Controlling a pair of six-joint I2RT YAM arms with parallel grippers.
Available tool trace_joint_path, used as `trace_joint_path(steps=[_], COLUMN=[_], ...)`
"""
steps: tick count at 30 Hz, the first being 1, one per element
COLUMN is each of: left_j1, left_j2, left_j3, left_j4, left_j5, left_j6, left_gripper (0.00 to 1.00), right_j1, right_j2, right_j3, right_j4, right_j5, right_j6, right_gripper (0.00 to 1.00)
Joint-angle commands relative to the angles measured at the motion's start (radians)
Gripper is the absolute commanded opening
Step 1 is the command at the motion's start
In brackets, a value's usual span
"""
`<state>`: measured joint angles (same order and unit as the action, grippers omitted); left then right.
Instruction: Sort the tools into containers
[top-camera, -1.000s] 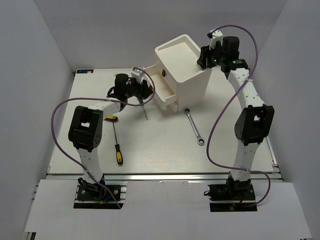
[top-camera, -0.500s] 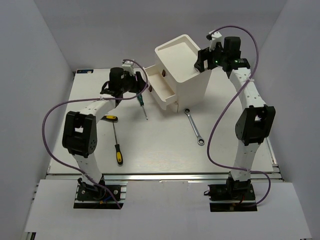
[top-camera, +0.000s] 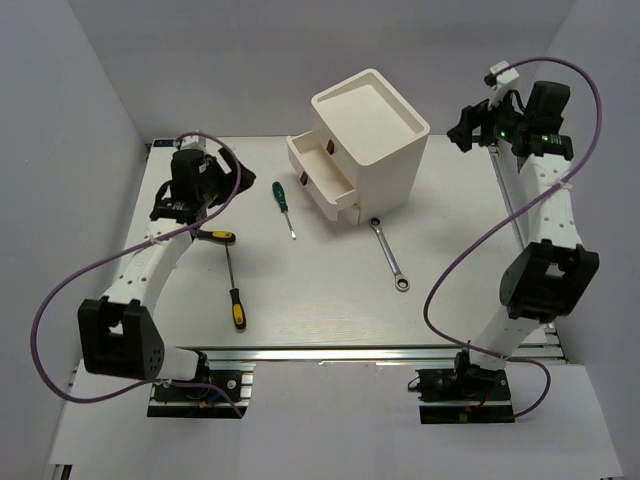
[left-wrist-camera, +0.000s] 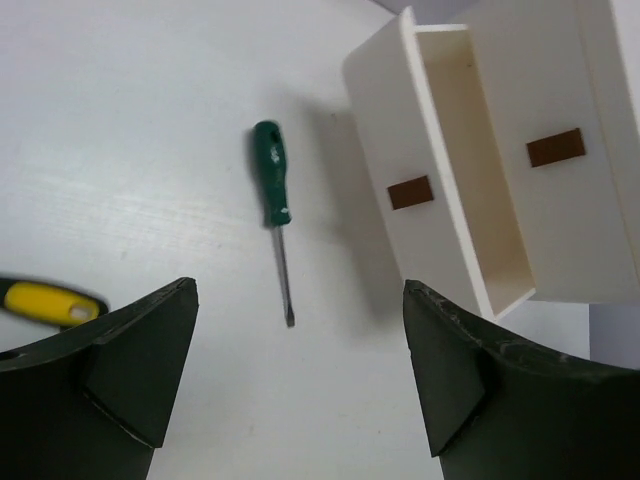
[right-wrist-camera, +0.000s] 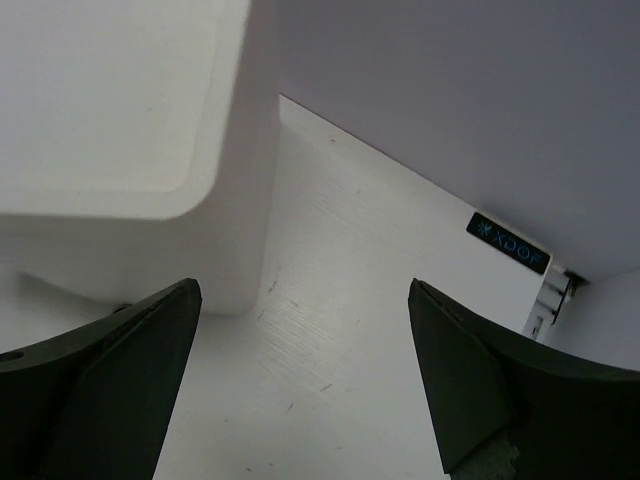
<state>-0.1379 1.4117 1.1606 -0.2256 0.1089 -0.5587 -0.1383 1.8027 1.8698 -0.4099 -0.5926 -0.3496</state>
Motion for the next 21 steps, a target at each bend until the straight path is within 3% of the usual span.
trace_joint_path(steps=[1, 2, 5, 8, 11, 12, 13, 16, 17, 19, 21], left_j1=[0.011, 0.017, 0.026, 0.029, 0.031, 0.031, 0.031, 0.032, 0.032, 0.032, 0.032], left_j2=[-0.115, -0.132, -0.187, -0.236, -0.292, -0.310, -0.330, -0.417, -0.457, -0.488, -0.523], left_j3=[-0.061, -0.070, -0.104, -0.145, -0.183, -0.197, -0.209, -0.265, -0.291, -0.312, -0.335], left_j4=[-0.142, -0.159, -0.231, -0.283, -0.337, -0.349, -0.371, -0.411, -0.416, -0.435, -0.457], left_j5=[-0.161, -0.167, -0.199, -0.218, -0.242, -0.251, -0.279, -0.330, -0.333, -0.327, -0.321], left_j6=[-0.131, -0.141, -0.152, -0.158, -0.205, -0.222, -0.239, -0.305, -0.329, -0.348, -0.383], left_gripper=[0.93, 0.92, 0.92, 0.92, 0.82, 0.69, 0.61, 0.38, 0.37, 0.40, 0.48], right_j1=[0.017, 0.028, 0.137, 0.276, 0.460, 0.579, 0.639, 0.824, 0.883, 0.925, 0.970], right_j2=[-0.189, -0.234, -0.362, -0.393, -0.402, -0.399, -0.395, -0.277, -0.179, -0.068, 0.100], right_j3=[-0.209, -0.271, -0.409, -0.411, -0.417, -0.428, -0.438, -0.374, -0.335, -0.183, -0.019], right_j4=[0.083, 0.139, 0.152, 0.096, 0.037, 0.045, 0.087, 0.100, 0.091, 0.024, -0.013], right_j5=[-0.261, -0.301, -0.230, -0.199, -0.167, -0.095, -0.055, 0.092, 0.137, 0.238, 0.368], right_j6=[-0.188, -0.221, -0.366, -0.411, -0.414, -0.407, -0.387, -0.237, -0.118, -0.025, 0.095], right_gripper=[0.89, 0.89, 0.89, 0.89, 0.86, 0.85, 0.82, 0.58, 0.38, 0.31, 0.35])
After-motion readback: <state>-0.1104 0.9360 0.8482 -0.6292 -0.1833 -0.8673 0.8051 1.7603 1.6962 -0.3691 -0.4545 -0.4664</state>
